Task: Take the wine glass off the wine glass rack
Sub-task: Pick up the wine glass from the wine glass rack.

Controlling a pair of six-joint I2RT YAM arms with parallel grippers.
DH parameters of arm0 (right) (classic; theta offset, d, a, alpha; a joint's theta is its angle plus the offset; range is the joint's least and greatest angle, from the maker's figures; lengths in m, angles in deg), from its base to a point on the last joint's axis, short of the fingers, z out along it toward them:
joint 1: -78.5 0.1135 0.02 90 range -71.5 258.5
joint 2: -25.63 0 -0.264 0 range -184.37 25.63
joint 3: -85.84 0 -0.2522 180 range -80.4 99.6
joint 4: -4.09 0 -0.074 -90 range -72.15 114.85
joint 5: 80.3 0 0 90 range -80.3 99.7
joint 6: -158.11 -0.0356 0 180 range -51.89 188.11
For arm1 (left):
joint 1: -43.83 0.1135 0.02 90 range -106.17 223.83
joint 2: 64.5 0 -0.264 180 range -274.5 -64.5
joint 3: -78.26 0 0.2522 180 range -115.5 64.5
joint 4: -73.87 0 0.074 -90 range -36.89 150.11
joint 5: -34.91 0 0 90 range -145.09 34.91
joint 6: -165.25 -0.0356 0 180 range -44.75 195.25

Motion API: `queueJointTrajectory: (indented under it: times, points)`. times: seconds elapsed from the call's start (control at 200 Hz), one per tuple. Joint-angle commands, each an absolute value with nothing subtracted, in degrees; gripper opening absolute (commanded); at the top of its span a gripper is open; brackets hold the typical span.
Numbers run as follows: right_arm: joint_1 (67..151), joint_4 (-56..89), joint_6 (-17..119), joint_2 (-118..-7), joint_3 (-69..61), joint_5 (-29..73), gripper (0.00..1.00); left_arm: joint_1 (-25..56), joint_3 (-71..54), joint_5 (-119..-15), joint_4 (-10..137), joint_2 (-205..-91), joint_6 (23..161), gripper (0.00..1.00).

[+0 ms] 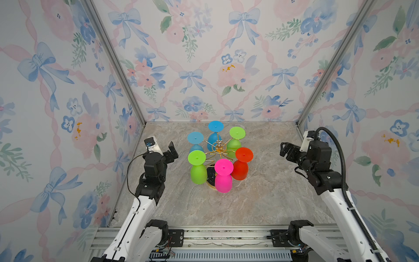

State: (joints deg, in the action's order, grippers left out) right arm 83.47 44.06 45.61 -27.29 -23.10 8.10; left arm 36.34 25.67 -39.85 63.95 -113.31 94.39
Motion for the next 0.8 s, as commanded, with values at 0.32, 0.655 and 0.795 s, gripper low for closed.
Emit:
queueJointTrajectory:
  times: [0.32, 0.655, 0.795]
  points:
    - [86.8, 57.7, 36.1, -25.7, -15.6, 29.1, 0.92, 36.2, 9.8, -55.9, 43.1, -113.9, 85.2, 0.98]
    - [86.9, 54.8, 27.2, -24.8, -13.9, 42.3, 0.83, 36.4, 3.7, -67.1, 37.3, -114.2, 83.9, 0.98]
    - [88.1, 52.7, 24.3, -25.0, -15.0, 44.9, 0.73, 36.4, 3.6, -67.8, 37.3, -112.5, 84.4, 0.98]
